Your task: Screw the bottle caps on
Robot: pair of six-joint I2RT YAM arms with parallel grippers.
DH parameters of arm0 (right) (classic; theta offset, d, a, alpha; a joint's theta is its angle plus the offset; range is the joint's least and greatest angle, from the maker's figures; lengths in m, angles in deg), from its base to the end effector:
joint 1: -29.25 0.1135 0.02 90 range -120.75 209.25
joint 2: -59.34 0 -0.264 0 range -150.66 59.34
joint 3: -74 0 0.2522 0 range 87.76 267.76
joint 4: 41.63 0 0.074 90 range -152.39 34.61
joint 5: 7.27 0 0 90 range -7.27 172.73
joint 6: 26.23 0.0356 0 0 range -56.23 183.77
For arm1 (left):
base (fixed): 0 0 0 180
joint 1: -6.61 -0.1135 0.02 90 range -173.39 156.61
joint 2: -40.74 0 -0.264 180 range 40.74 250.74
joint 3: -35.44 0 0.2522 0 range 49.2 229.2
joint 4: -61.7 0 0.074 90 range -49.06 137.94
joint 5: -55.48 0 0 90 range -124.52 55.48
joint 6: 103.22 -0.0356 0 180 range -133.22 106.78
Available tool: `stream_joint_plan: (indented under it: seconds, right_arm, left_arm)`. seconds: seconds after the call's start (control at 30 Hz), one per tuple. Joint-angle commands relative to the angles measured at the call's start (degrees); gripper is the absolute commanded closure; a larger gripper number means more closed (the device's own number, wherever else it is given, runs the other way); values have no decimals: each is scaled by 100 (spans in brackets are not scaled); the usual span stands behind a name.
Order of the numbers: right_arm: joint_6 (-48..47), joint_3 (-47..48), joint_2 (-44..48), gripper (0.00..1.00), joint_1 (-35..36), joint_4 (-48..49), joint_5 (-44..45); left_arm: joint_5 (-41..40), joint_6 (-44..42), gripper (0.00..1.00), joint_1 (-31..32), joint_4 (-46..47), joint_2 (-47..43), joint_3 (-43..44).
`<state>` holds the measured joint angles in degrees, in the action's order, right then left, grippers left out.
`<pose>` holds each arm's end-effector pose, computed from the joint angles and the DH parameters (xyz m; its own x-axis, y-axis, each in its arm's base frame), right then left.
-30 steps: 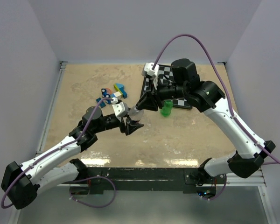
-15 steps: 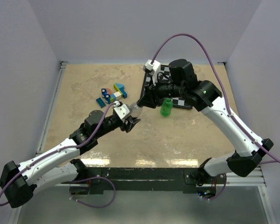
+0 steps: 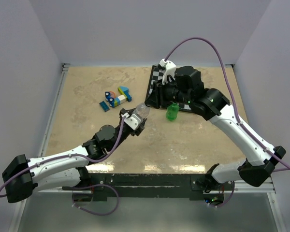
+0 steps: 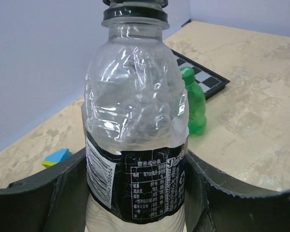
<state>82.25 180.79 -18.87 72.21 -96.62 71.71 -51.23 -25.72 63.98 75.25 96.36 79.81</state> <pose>0.2040 0.1993 0.4441 -0.5605 -0.0968 -0.8225 -0.6501 0.6667 0.3645 0.1306 -0.1851 0.2865 0.1622 0.1311 -0.9780 0.6316 0.7477 0.2050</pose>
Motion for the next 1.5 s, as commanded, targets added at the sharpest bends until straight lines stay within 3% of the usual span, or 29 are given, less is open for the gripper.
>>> stream_joint_plan:
  seconds: [0.0, 0.27, 0.63, 0.8, 0.93, 1.1, 1.2, 1.3, 1.47]
  right_arm:
    - [401, -303, -141, 100, 221, -192, 927]
    - [929, -532, 43, 100, 239, 54, 1198]
    - [1009, -260, 236, 99, 248, 414, 1120]
    - [1009, -172, 280, 74, 248, 616, 848]
    - [1017, -189, 482, 42, 248, 1063, 559]
    - [877, -93, 720, 16, 248, 1486, 347]
    - [588, -101, 781, 11, 239, 1679, 23]
    - [236, -381, 948, 11, 161, 1978, -311]
    - [-2, -1321, 1370, 11, -515, 3214, -1926]
  left_arm:
    - [-832, -798, 100, 582, 2611, 230, 138]
    - [-1651, -1572, 100, 1084, 4264, 924, -187]
    - [-2003, -1011, 100, 1102, 4169, 925, -740]
    - [-1924, -589, 100, 1102, 4028, 741, -1030]
    - [-1766, -351, 100, 1075, 4141, 600, -1329]
    - [-1459, 264, 100, 953, 4160, 381, -1628]
    - [-1029, 703, 100, 733, 3976, 152, -1760]
    - [-99, 1571, 100, 190, 3879, -199, -1927]
    - [1554, 2522, 100, -637, 3887, -525, -1980]
